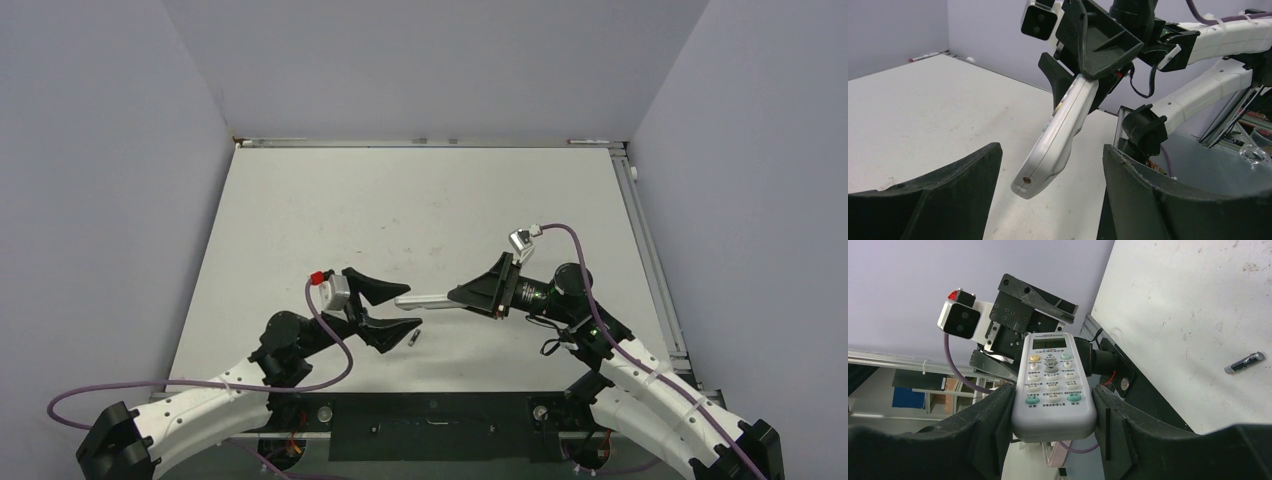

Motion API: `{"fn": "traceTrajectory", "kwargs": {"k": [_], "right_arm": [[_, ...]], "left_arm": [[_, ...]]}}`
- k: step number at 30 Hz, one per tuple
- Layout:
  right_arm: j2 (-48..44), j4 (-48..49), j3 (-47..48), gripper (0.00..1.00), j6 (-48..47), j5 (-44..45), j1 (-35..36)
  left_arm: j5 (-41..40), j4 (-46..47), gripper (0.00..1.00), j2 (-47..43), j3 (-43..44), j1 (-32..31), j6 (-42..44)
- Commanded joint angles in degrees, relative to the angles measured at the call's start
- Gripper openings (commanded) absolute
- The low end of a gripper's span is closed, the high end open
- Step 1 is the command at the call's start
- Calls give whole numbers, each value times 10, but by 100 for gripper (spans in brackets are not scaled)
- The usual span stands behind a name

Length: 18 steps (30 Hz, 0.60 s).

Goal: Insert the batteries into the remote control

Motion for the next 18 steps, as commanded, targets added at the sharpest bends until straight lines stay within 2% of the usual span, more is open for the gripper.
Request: {"fn": "traceTrajectory", "kwargs": {"k": [1, 10, 18], "right_arm": [[-4, 54, 0, 8, 16, -10, -4], [2, 79, 7, 9, 33, -16, 0], [1, 83, 11, 9, 38, -9, 11]], "left_arm": [[27, 92, 70, -6, -5, 1, 6], [70, 116, 63, 0, -7, 1, -1], [89, 168, 49, 26, -4, 0, -20]]}}
